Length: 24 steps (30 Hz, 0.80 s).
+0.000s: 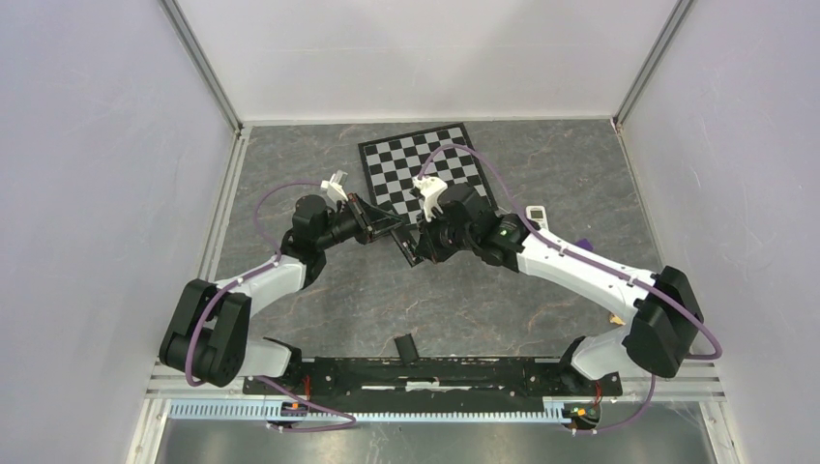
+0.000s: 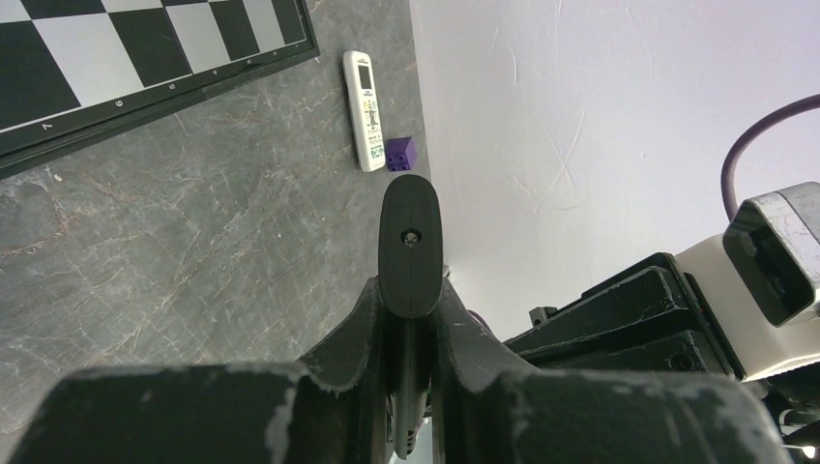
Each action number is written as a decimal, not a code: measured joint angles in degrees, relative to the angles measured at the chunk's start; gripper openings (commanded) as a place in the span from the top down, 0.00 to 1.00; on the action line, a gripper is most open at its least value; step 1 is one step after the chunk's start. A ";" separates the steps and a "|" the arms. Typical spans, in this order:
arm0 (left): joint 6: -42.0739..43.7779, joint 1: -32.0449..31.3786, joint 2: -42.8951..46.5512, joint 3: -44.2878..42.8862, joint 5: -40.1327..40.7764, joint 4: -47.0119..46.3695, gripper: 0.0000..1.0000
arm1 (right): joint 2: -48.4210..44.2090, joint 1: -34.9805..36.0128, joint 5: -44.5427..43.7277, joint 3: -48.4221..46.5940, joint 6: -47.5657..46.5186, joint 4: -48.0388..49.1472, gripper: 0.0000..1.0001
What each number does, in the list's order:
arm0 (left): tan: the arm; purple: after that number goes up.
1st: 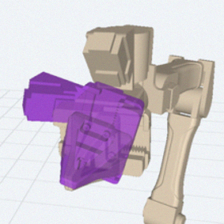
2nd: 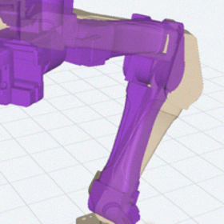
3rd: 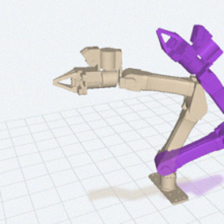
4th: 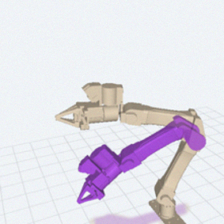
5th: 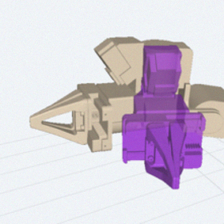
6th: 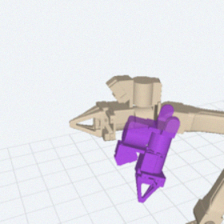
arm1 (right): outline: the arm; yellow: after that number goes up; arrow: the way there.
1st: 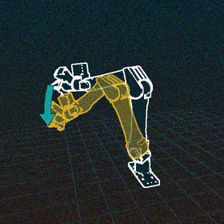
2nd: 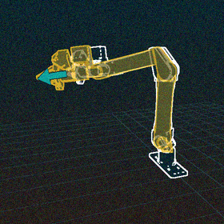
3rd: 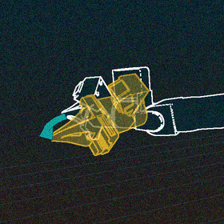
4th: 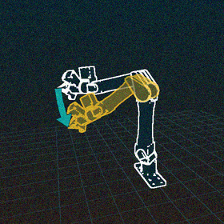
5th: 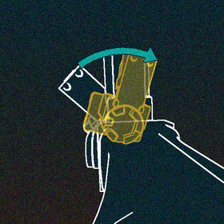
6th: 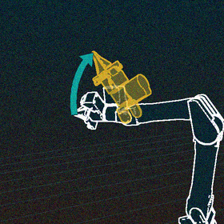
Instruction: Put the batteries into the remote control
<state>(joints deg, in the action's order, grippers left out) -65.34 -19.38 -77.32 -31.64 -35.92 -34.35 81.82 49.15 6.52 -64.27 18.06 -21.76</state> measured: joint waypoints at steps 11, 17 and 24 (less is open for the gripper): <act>-0.94 0.00 0.00 0.15 0.00 -0.13 0.98 | 1.44 0.26 -0.70 -1.57 0.20 0.00 0.70; -1.51 0.00 0.00 0.15 0.02 -0.13 0.98 | 1.44 0.26 -0.57 -1.62 0.24 -0.02 0.70; -1.86 0.00 -0.02 0.15 0.04 -0.15 0.98 | 1.44 0.24 -0.35 -2.05 1.25 -0.20 0.65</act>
<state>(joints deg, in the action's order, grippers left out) -67.20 -19.38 -77.34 -31.48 -35.88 -34.50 83.26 49.39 6.17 -66.32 19.31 -21.96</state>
